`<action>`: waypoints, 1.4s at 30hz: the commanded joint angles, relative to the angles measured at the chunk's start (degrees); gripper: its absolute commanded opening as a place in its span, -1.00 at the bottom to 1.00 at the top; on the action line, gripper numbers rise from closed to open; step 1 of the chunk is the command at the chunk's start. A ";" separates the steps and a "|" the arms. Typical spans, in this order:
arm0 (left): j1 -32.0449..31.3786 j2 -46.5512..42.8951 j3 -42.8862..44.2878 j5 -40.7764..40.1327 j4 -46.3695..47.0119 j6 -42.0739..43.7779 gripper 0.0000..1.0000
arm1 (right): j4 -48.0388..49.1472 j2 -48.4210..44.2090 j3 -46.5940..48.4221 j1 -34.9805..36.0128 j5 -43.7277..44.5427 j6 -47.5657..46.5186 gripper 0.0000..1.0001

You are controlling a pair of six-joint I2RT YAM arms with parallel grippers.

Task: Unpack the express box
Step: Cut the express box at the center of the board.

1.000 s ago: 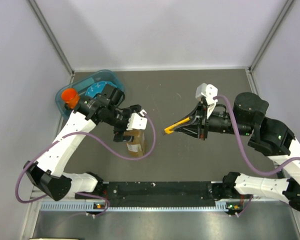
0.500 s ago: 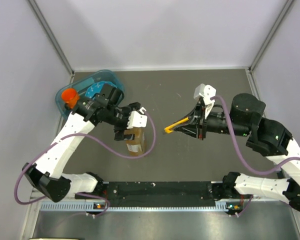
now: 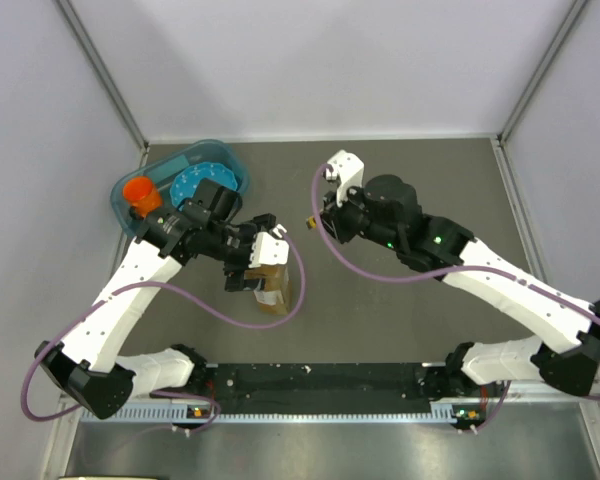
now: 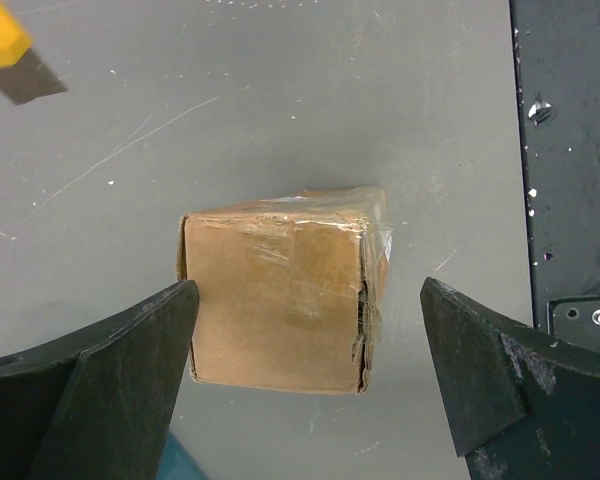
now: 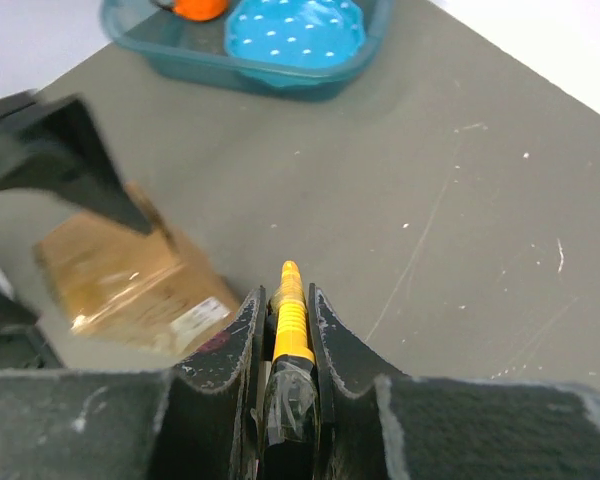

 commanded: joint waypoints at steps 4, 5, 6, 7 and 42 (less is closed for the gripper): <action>-0.30 -1.34 -0.98 1.20 2.30 -1.19 0.98 | 17.38 5.34 -2.05 -4.43 3.59 4.15 -1.00; -0.30 -1.43 -0.89 1.11 2.39 -1.19 0.98 | 18.00 7.52 -1.79 -4.43 2.63 4.59 -1.00; -0.30 -1.26 -0.89 1.20 2.56 -1.19 0.98 | 18.44 8.68 -1.61 -4.43 1.93 5.47 -1.00; -0.30 -1.26 -0.72 1.20 2.65 -1.28 0.98 | 19.75 9.82 -1.43 -4.34 1.57 5.91 -1.00; -0.39 -1.43 -2.74 -0.30 4.59 -4.01 0.98 | 33.56 10.62 -14.62 4.01 -6.34 4.60 -1.00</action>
